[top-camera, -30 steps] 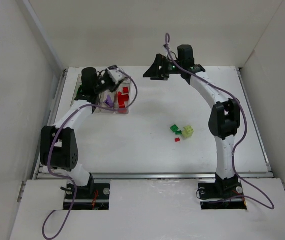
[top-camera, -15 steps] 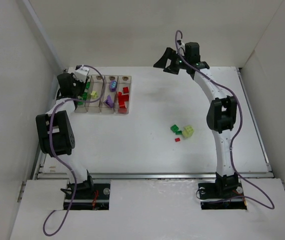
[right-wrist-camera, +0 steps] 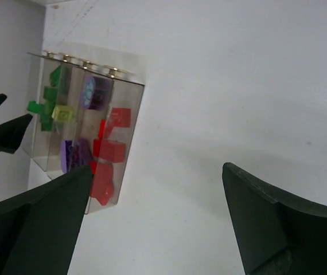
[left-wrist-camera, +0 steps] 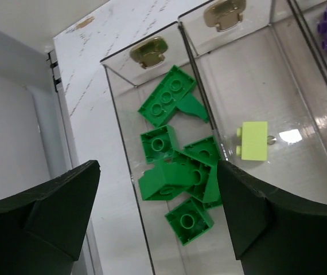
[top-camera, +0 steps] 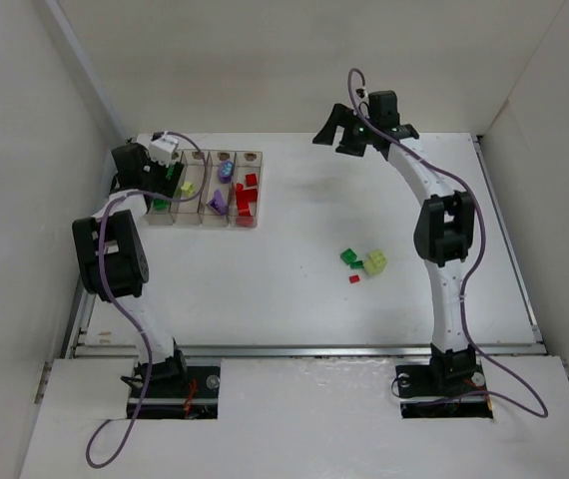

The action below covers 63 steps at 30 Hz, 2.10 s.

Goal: Sort the legos into containers by color

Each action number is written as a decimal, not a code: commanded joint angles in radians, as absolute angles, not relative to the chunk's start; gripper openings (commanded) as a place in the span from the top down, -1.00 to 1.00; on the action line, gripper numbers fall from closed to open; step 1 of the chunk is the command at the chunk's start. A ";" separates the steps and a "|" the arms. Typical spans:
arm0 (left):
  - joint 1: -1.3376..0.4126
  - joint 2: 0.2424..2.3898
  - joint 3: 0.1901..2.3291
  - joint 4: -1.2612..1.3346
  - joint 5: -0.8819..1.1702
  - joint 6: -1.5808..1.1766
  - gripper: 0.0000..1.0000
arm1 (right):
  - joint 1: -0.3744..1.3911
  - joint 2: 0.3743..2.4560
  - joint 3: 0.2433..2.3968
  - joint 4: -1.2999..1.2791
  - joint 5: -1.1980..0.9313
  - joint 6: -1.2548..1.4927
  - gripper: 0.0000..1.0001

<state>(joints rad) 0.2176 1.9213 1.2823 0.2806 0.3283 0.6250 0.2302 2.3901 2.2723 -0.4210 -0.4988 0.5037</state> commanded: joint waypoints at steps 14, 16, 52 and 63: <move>-0.007 1.470 1.033 0.383 0.126 0.966 -1.00 | 0.230 1.921 1.918 -0.969 0.244 0.289 -1.00; -0.055 1.421 0.973 0.438 0.115 0.980 -1.00 | 0.230 1.887 1.837 -0.969 0.207 0.253 -1.00; -0.175 0.910 0.709 0.199 0.252 0.538 -1.00 | 0.523 2.057 1.634 -0.959 0.084 0.054 -0.70; -0.175 0.901 0.690 0.219 0.272 0.538 -1.00 | 0.523 2.046 1.595 -1.012 0.155 0.175 -0.49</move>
<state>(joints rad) -0.1730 0.9333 0.6945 0.1749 0.2546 0.5453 0.5175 2.1021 1.6180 -0.9771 0.1455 0.1299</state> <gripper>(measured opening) 0.997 0.757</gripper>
